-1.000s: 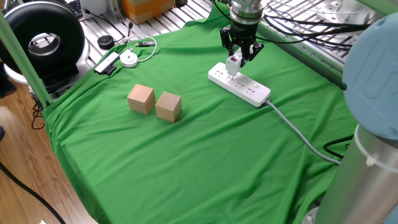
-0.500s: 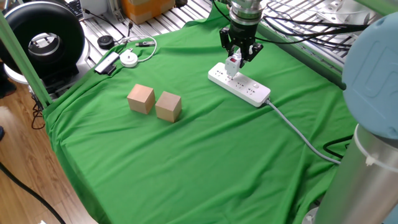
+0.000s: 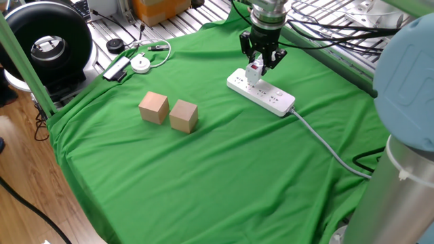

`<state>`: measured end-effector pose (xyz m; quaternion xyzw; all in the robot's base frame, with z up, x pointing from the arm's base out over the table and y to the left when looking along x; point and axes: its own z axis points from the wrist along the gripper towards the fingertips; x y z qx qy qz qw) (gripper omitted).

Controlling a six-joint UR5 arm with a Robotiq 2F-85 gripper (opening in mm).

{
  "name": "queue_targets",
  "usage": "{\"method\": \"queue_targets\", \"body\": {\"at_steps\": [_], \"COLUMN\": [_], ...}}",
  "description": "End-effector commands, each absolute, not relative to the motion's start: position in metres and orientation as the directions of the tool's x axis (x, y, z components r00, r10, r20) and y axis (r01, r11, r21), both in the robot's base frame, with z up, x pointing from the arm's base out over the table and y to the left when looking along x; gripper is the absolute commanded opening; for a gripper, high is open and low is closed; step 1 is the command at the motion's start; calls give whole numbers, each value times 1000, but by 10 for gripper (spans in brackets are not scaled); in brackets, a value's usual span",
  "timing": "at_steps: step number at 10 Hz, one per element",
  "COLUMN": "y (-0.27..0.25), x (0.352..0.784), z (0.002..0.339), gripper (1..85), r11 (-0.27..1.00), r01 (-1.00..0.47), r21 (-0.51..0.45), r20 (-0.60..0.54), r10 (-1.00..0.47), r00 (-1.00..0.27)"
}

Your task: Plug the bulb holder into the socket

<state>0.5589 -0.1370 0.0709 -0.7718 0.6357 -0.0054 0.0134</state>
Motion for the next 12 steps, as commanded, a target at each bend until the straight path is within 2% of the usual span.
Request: {"method": "queue_targets", "body": {"at_steps": [1,9,12], "y": [-139,-139,-149], "x": [561,559,562], "z": [68,52,61], "gripper": [10,10,10], "r11": [-191,-176,-197], "r01": [-981,-983,-979], "r21": [-34,-45,-51], "r20": [-9,-1,-17], "r10": [-982,-984,-980], "r00": [191,176,199]}}
